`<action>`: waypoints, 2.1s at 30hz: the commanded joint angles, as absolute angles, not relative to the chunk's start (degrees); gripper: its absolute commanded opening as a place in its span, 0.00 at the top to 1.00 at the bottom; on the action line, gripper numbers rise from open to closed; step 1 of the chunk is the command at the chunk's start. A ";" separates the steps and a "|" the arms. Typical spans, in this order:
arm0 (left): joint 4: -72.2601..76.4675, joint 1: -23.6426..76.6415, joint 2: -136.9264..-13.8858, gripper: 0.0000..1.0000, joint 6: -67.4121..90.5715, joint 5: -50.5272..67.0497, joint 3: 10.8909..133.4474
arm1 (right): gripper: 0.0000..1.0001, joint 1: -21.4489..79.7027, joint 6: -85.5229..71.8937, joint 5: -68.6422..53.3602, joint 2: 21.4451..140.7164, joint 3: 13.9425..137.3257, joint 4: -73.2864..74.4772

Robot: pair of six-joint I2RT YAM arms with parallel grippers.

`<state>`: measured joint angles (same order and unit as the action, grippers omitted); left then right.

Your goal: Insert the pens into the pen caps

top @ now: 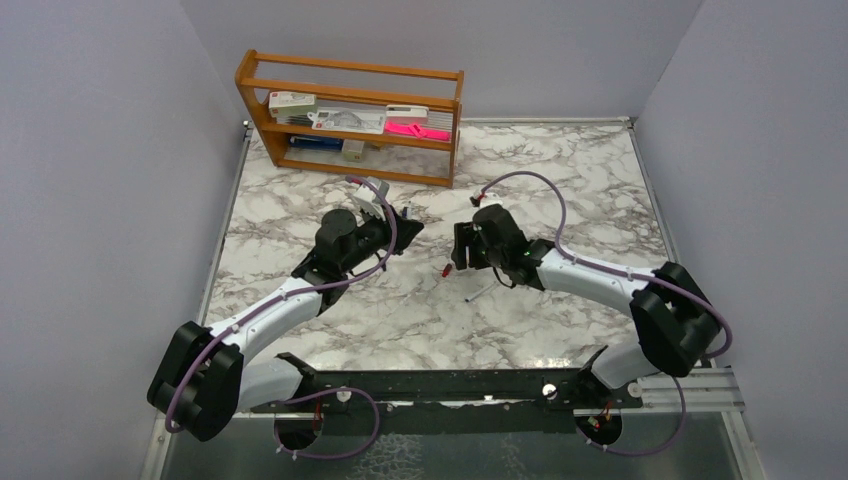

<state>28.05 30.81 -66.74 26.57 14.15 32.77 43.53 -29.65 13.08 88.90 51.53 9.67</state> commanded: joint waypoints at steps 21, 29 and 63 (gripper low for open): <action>28.03 30.57 -66.10 1.00 26.89 10.02 31.45 | 0.45 46.99 -66.03 21.23 107.15 76.83 41.78; 28.04 30.50 -66.24 1.00 27.07 10.58 31.49 | 0.52 47.96 -67.97 20.18 109.90 77.31 42.17; 27.82 30.41 -67.83 1.00 27.95 10.73 32.14 | 0.70 48.22 -62.86 18.65 113.90 77.41 41.35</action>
<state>27.77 30.74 -67.44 27.55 11.09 32.29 47.64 -64.12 19.62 112.95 78.35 41.12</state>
